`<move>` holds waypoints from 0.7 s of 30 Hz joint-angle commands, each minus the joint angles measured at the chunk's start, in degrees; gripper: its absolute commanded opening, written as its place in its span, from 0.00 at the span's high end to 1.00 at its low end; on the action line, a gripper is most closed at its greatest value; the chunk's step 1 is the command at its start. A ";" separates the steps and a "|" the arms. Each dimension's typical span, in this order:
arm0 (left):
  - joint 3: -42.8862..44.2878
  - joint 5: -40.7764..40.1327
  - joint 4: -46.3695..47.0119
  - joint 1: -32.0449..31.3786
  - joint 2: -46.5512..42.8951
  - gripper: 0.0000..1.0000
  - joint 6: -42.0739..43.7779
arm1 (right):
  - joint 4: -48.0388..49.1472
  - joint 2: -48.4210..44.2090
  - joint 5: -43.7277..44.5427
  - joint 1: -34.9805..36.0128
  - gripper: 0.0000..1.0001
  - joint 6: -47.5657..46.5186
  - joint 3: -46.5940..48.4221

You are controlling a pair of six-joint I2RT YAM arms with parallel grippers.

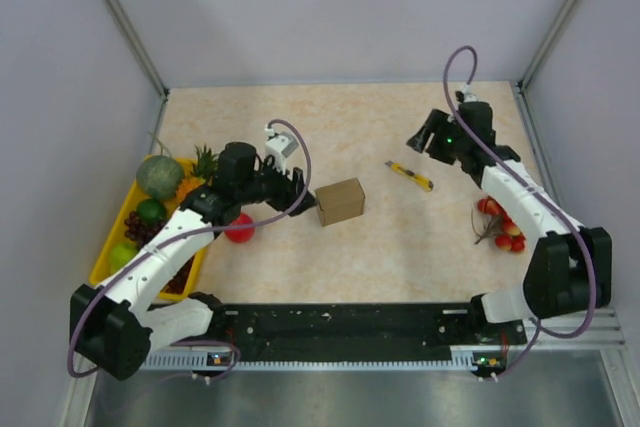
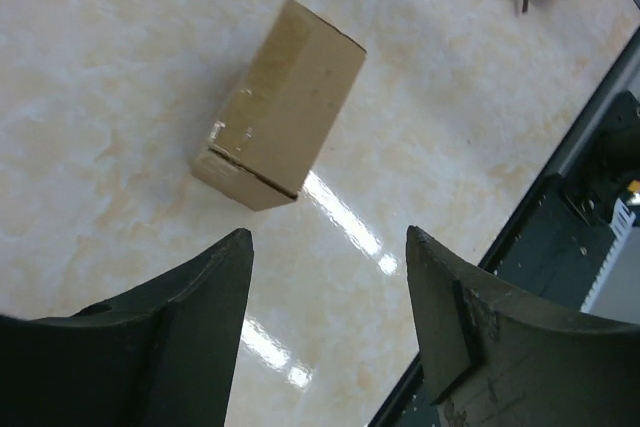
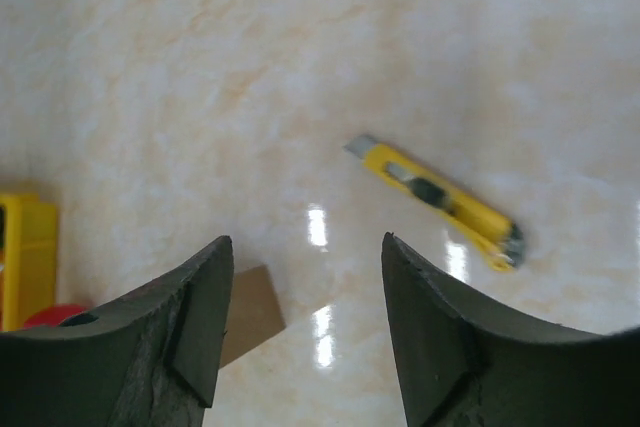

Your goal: Unpack the express box

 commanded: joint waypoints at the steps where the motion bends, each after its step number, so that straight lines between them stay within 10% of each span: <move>1: -1.32 4.70 -1.53 -3.56 2.27 0.39 2.99 | 4.68 8.93 -13.45 8.05 0.55 -4.55 8.30; 4: -2.64 3.28 -0.75 -6.64 5.35 0.49 0.98 | 4.59 16.58 -16.46 12.01 0.73 -4.11 13.41; 12: -4.14 -4.36 3.31 -11.40 12.03 0.64 -7.72 | 4.07 31.26 -20.05 17.74 0.84 -4.11 23.51; 21: -1.24 -7.81 9.98 -9.82 20.03 0.65 -19.24 | 0.55 27.07 -25.07 18.89 0.91 -5.08 16.85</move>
